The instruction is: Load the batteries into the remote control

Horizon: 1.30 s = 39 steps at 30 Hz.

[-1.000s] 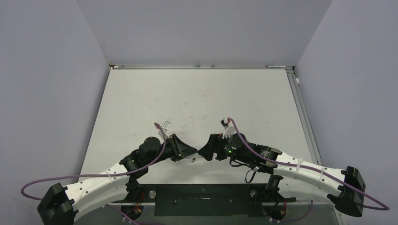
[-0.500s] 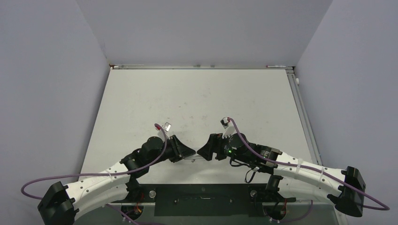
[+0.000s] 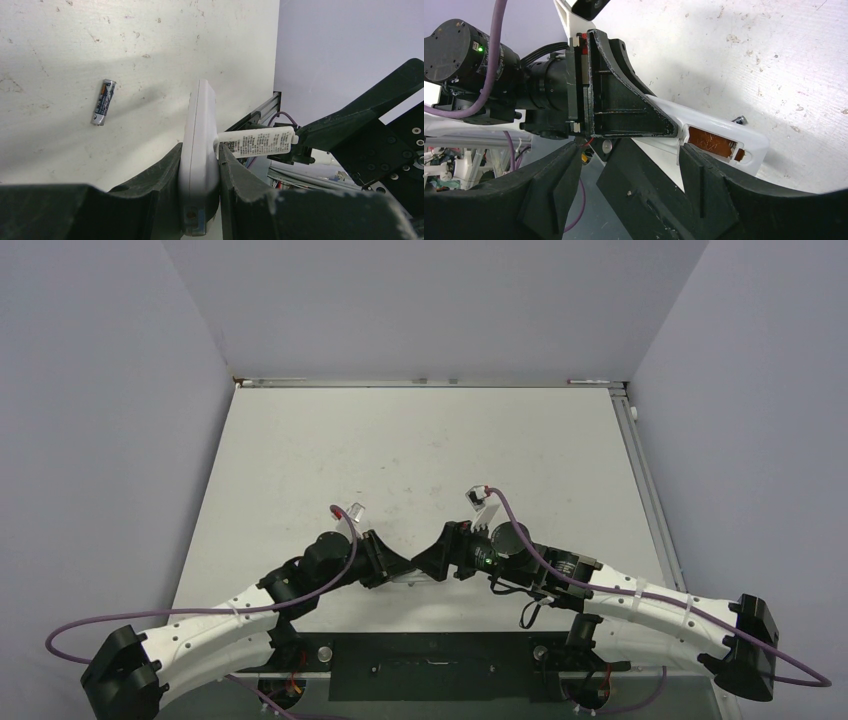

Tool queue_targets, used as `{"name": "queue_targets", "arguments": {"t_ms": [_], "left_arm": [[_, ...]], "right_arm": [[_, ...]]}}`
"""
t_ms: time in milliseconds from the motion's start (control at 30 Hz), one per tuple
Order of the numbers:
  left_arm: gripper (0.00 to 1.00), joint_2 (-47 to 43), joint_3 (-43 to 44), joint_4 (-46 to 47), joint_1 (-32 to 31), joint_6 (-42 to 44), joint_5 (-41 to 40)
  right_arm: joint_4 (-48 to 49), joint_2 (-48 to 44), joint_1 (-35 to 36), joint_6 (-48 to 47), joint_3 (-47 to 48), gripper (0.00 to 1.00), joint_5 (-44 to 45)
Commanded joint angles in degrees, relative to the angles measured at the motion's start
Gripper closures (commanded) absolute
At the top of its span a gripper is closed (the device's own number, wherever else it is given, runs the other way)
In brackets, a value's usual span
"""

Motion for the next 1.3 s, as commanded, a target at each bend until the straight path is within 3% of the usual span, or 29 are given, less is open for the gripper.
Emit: {"name": "queue_targets", "arguments": {"t_ms": [0, 1267], "left_arm": [[1.0, -0.23, 2.71, 7.09, -0.56, -0.87, 0.82], [1.0, 17.93, 16.99, 3.98, -1.15, 14.31, -3.15]], "right_arm": [[1.25, -0.88, 0.45, 0.21, 0.81, 0.3, -0.19], [-11.22, -8.37, -2.22, -0.77, -4.58, 0.3, 11.72]]}}
